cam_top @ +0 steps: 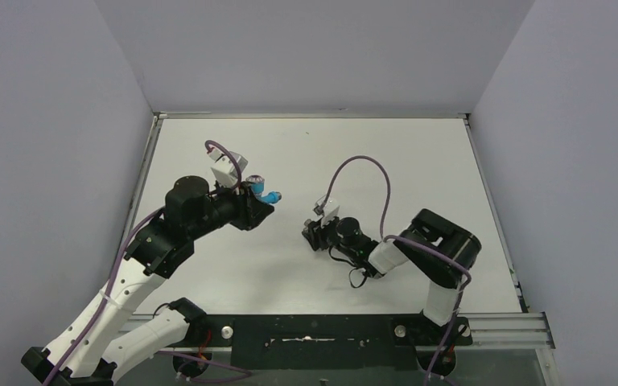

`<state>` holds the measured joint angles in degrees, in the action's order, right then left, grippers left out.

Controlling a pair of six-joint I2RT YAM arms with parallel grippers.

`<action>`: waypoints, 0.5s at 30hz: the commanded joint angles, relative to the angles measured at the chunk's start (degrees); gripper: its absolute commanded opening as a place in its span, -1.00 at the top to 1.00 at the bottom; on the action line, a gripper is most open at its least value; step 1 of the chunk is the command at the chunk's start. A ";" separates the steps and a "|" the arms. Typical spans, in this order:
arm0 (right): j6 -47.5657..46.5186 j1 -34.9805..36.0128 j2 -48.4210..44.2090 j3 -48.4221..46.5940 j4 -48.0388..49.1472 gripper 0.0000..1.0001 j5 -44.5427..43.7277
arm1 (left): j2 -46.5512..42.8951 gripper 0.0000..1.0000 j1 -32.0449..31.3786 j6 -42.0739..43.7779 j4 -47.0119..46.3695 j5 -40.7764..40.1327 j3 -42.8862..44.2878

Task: Install the water faucets
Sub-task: Pick up the adaptor at the center of the board.

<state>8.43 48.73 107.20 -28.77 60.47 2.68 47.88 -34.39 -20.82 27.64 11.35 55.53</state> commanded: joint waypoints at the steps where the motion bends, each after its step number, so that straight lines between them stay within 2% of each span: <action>1: 2.33 -4.12 -13.46 0.84 -11.48 1.00 1.32 | -0.84 1.00 0.47 -0.21 -5.45 0.29 2.03; 4: 3.62 -6.82 -23.07 1.46 -16.80 1.00 -1.52 | -0.83 1.00 0.60 -0.01 -6.38 0.45 1.98; 8: 1.68 -10.57 -33.18 -0.27 -24.51 1.00 -0.98 | -0.48 1.00 0.75 0.01 -9.03 1.98 1.15; 12: -1.91 -15.78 -42.16 -9.41 -46.75 1.00 9.16 | 1.73 1.00 0.77 -0.93 -11.37 6.46 2.36; 15: -7.26 -17.33 -47.43 -14.21 -58.31 1.00 17.85 | 2.97 1.00 0.84 -2.30 -13.95 11.25 3.89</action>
<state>7.90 33.10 66.57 -35.66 19.77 8.93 49.63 -33.93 -21.21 21.93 15.38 55.57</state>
